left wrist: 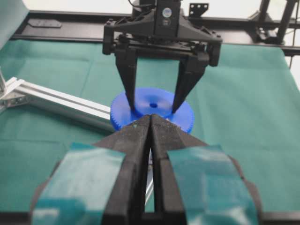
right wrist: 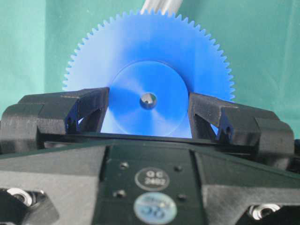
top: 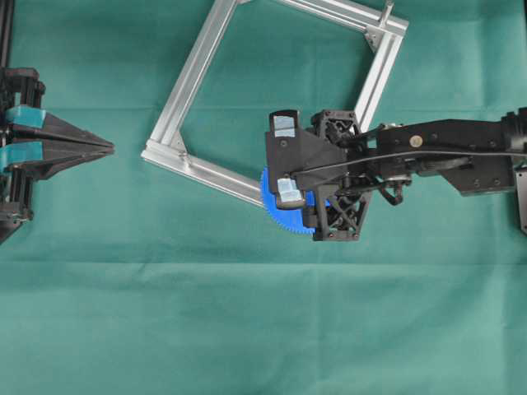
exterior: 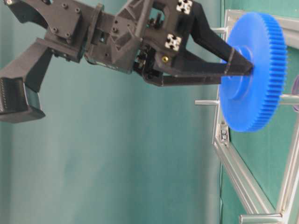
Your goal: Find the location of the shaft and insert the gear.
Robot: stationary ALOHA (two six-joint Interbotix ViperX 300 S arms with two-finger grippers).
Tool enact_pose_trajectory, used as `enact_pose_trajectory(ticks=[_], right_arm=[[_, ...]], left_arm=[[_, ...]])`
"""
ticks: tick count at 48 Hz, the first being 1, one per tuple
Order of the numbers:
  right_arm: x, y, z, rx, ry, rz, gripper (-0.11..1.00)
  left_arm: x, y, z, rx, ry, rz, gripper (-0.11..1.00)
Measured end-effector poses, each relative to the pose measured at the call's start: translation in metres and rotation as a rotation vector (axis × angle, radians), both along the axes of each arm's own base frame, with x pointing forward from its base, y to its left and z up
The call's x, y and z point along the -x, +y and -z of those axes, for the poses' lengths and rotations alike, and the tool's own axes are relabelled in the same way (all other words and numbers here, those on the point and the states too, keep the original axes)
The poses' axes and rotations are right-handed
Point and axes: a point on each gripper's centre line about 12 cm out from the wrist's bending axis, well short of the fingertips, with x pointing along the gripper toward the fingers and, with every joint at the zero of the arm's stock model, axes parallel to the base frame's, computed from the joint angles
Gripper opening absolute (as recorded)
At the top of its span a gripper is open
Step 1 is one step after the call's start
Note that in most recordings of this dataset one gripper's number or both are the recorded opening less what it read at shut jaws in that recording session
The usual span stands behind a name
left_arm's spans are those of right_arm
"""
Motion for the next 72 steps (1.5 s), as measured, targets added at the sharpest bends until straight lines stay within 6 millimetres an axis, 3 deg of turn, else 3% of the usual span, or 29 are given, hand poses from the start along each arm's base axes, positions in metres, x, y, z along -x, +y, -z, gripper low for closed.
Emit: enact_pose_trajectory(ticks=[25,59,72], right_arm=[[-0.008,0.001,0.005,0.0,0.0,-0.002,0.71],[-0.026,0.031,0.006,-0.003,-0.02,-0.073,0.71],[-0.031,0.023,0.008,0.01,-0.038,-0.066,0.71]], left_arm=[[0.0,0.0,0.0,0.002,0.002,0.001,0.04],[0.0,0.0,0.0,-0.003,0.002,0.002,0.04],[0.0,0.0,0.0,-0.002,0.002,0.002,0.04]])
